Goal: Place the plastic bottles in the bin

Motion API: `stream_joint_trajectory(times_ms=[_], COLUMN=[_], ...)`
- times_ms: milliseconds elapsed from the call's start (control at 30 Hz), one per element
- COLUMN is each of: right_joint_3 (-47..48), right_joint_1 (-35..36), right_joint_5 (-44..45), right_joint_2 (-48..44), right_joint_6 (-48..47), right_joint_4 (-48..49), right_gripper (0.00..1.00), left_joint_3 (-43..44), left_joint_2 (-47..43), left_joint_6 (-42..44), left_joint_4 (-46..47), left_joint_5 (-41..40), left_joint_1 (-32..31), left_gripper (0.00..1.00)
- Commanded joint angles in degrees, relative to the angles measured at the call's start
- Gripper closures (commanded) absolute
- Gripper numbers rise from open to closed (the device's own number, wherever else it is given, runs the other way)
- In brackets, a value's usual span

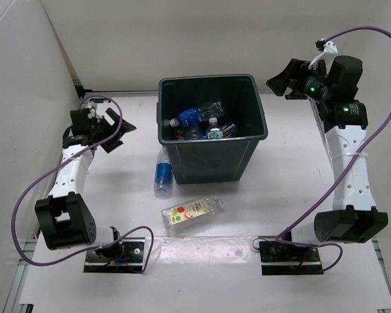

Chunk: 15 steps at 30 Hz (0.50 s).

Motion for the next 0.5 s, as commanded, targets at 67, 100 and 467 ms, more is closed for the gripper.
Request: stream_joint_trajectory(times_ms=[67,100,467], right_joint_3=[-1.3,-1.38,-1.73], right_joint_1=[-1.05,-1.05,-2.28], right_joint_5=[-0.94,-0.94,-4.88], right_joint_2=[-1.19,-1.1,-0.58], right_joint_6=[1.51,1.78,2.92], right_joint_4=[-0.71,-0.71,-0.79], right_gripper=[0.11,0.11,0.11], left_joint_3=[1.66,1.57,3.68], left_joint_2=[1.91,4.01,15.8], left_joint_6=[3.76,5.07,6.84], left_joint_4=[-5.1,-5.63,-9.77], left_joint_5=[-1.87,-2.42,-5.94], left_joint_1=[-4.72,-5.16,-15.27], left_gripper=[0.04,0.04,0.0])
